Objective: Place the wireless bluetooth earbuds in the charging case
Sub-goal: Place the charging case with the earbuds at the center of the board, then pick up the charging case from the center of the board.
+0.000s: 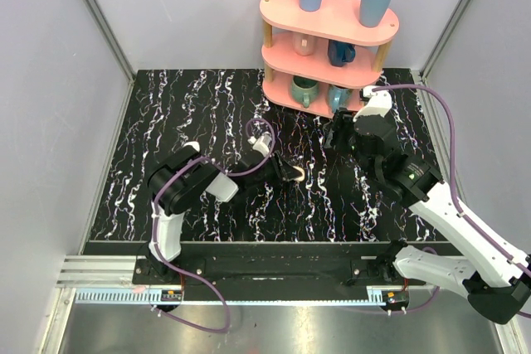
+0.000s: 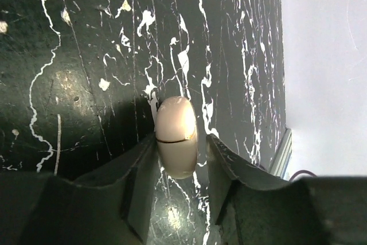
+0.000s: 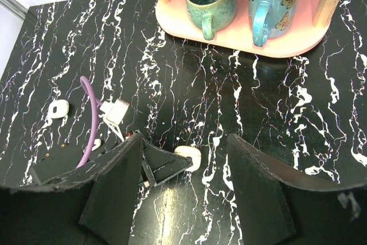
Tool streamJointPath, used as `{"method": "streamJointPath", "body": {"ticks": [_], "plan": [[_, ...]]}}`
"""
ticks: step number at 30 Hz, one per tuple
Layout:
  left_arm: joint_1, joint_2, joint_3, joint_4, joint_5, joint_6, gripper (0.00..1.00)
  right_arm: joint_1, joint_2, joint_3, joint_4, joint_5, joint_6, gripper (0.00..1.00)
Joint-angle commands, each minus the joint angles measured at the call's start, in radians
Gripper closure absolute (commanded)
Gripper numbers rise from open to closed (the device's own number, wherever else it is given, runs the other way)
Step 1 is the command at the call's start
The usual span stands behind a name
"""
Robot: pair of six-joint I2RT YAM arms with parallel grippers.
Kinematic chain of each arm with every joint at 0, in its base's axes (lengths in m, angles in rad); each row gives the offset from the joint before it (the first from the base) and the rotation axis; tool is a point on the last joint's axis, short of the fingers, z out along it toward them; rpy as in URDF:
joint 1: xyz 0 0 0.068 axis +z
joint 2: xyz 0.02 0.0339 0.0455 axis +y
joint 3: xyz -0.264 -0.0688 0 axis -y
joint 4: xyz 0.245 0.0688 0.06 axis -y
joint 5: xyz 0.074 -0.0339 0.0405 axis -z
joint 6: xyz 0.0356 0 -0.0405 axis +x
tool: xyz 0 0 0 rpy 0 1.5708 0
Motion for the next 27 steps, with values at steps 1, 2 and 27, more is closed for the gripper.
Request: {"method": "streamJointPath", "body": {"ticks": [1, 2, 27], "plan": [[-0.003, -0.068, 0.002, -0.030, -0.036, 0.055, 0.51, -0.011, -0.018, -0.004, 0.047, -0.020, 0.002, 0.32], [-0.003, -0.079, 0.005, -0.047, -0.035, 0.061, 0.45, -0.011, -0.017, -0.004, 0.050, -0.023, 0.003, 0.32], [0.219, -0.695, -0.025, -0.745, -0.342, 0.501, 0.01, -0.021, 0.020, -0.024, 0.114, -0.080, 0.009, 0.31]]}}
